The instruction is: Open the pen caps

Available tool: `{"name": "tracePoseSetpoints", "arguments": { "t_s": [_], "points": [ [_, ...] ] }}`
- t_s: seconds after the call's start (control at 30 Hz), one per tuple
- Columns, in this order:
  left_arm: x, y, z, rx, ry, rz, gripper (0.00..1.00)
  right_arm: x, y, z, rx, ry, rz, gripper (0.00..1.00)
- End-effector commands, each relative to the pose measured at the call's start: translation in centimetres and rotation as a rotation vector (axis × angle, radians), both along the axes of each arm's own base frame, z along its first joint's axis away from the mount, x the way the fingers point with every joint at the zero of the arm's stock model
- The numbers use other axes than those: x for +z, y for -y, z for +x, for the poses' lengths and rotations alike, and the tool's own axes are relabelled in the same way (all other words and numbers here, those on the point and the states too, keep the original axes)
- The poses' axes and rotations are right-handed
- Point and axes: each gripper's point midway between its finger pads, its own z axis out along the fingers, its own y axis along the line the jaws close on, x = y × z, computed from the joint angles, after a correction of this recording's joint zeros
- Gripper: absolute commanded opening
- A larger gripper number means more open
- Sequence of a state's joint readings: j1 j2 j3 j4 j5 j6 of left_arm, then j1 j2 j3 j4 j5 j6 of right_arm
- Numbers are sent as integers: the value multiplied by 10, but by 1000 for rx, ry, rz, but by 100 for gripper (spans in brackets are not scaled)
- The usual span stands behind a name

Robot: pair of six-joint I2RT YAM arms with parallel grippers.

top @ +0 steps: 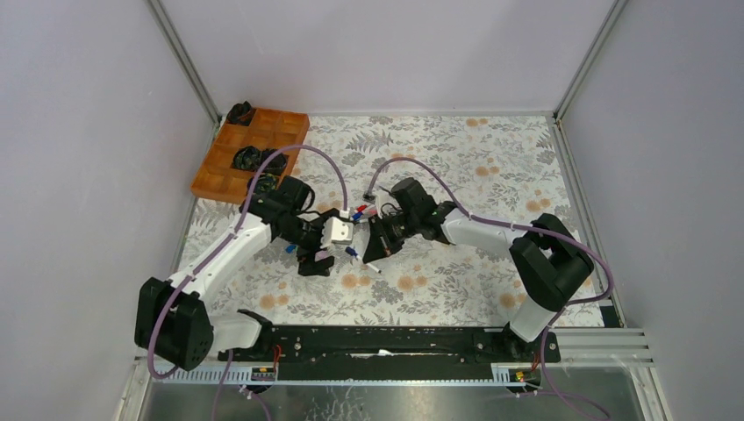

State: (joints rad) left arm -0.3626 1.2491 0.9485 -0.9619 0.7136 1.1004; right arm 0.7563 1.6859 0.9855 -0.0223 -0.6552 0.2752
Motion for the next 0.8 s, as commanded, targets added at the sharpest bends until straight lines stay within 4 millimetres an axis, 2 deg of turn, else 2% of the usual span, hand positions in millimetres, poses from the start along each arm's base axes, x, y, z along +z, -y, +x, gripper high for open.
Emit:
{"name": "tracePoseSetpoints", "arguments": {
  "t_s": [0.0,0.17,0.4,0.47,0.6,0.77],
  "points": [
    [-14,11,11,-43,78,31,98,46,-12,-31,142,-171,151,0],
    [-9,27,10,-72,137,6,98,55,-19,-33,176,-216,182,0],
    [-6,35,4,-96,126,-1,81,59,-25,-34,203,-272,216,0],
    [-5,35,1,-109,118,-1,71,58,-26,-33,200,-277,217,0],
    [-5,35,-4,-125,107,3,38,57,-30,-30,189,-278,231,0],
    [-3,37,-8,-142,101,-4,16,60,-37,-26,181,-293,253,0]
  ]
}}
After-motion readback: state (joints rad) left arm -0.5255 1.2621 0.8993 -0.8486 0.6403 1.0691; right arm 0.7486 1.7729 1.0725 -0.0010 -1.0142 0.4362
